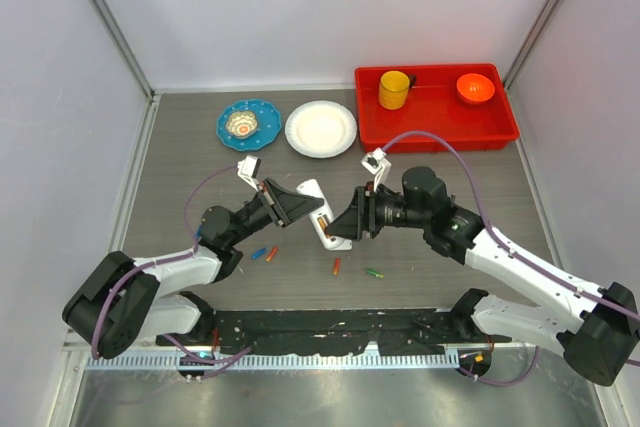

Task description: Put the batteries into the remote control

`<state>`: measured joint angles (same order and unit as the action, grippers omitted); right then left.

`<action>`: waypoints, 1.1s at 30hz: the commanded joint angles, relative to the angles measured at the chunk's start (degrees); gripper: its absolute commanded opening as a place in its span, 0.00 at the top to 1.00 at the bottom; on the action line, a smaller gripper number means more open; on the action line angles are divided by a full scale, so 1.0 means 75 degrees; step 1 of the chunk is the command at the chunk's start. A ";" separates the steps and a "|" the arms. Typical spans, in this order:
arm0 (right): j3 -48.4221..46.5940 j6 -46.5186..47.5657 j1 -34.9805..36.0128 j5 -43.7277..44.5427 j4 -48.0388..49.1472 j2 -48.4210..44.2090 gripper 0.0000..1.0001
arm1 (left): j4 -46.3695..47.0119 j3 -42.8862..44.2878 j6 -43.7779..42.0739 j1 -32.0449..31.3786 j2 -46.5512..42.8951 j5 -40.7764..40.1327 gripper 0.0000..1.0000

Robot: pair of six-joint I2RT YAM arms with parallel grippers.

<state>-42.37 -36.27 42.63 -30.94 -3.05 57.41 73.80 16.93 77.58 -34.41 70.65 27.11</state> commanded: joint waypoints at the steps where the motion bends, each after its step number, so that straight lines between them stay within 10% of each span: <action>1: -0.0011 0.0149 0.0011 -0.0176 0.0102 0.0068 0.42 | 0.1973 0.0239 -0.0020 0.0030 -0.0081 0.0018 1.00; 33: 0.0094 -0.0296 0.0105 0.0082 0.0816 0.0654 0.54 | 0.1973 0.0122 0.0062 0.0018 -0.0409 -0.0158 1.00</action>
<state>-42.37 -38.15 43.42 -32.25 1.13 61.67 72.51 16.93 77.32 -34.30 69.91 26.24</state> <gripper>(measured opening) 0.467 0.302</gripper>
